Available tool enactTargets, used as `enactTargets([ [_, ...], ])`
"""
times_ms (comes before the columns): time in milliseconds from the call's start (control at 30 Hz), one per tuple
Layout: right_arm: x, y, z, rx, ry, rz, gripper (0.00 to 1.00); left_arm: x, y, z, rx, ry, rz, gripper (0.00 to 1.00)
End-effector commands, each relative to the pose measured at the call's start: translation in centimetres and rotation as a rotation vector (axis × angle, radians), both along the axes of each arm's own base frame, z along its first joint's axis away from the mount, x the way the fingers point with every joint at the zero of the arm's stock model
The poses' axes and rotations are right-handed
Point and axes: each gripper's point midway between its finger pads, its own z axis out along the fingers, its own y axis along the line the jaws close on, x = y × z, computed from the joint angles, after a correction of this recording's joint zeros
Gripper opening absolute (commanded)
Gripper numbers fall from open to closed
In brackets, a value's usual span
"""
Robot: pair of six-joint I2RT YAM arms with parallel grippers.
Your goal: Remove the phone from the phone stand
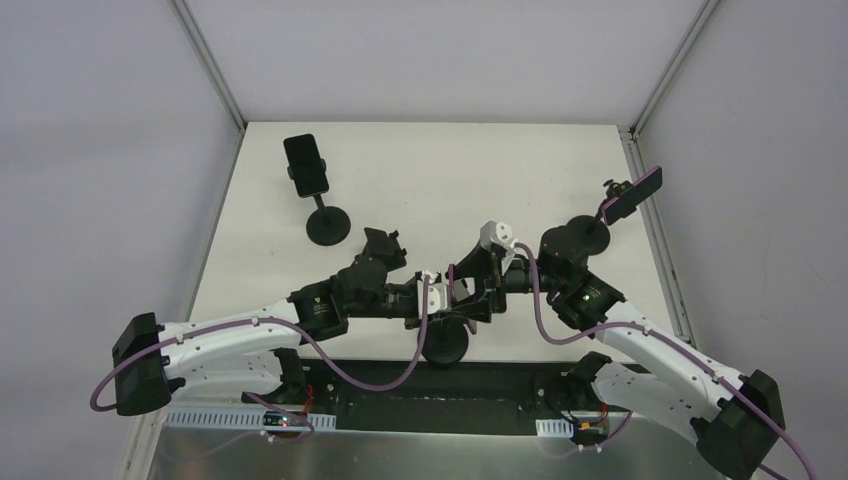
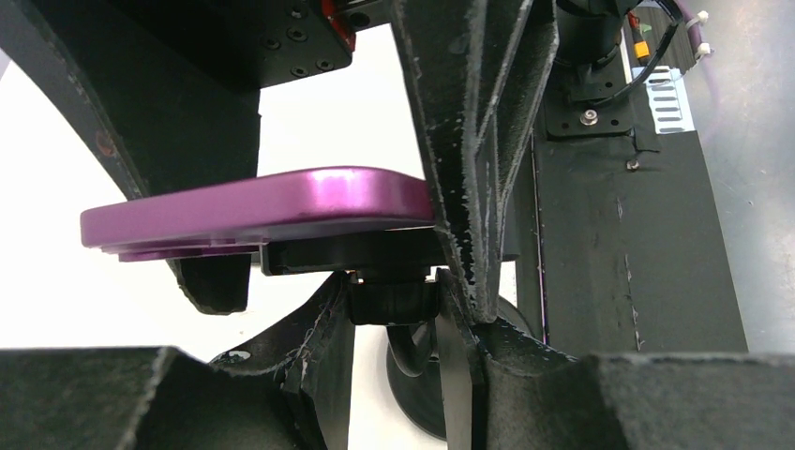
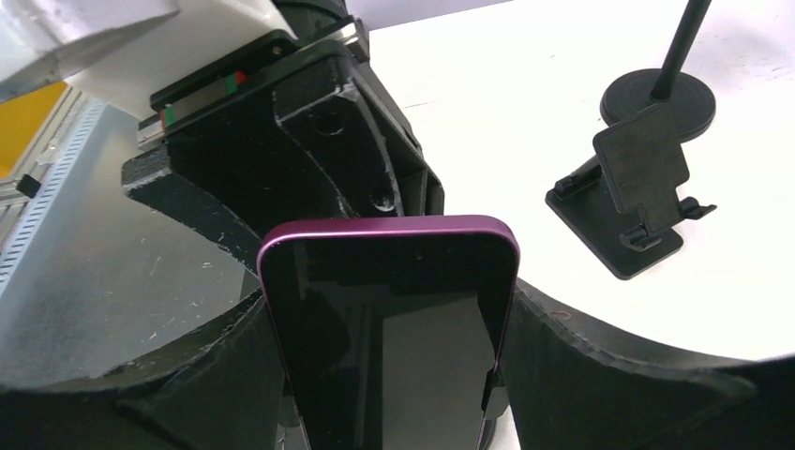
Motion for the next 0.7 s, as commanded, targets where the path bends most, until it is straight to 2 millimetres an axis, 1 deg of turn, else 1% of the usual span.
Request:
enactTargets([
  [0,11.6,-2.2,-0.7,-0.036,-0.227,-0.404,0.00,-11.0,-0.9,1.7,-0.047,0.126,-0.511,0.00],
  [167,12.9,-3.0,-0.5,-0.041,-0.246,-0.418,0.00,-11.6,-0.7,1.7,-0.049,0.129,-0.526,0.00],
  [400,14.0,-3.2,-0.8,-0.060,-0.260,-0.430,0.00,-12.8,-0.6,1.2,-0.031,0.159,-0.574,0.00],
  [467,13.7,-3.2,-0.8,-0.057,-0.254,-0.414,0.00,-12.8,-0.5,1.0,-0.028,0.160,-0.571,0.00],
  [567,12.1,-3.1,-0.7,-0.070,-0.224,-0.350,0.00,-12.5,-0.3,0.5,-0.024,0.145,-0.547,0.00],
  [667,11.1,-3.3,-0.5,-0.065,-0.216,-0.329,0.00,-12.3,-0.2,0.2,-0.022,0.141,-0.541,0.00],
])
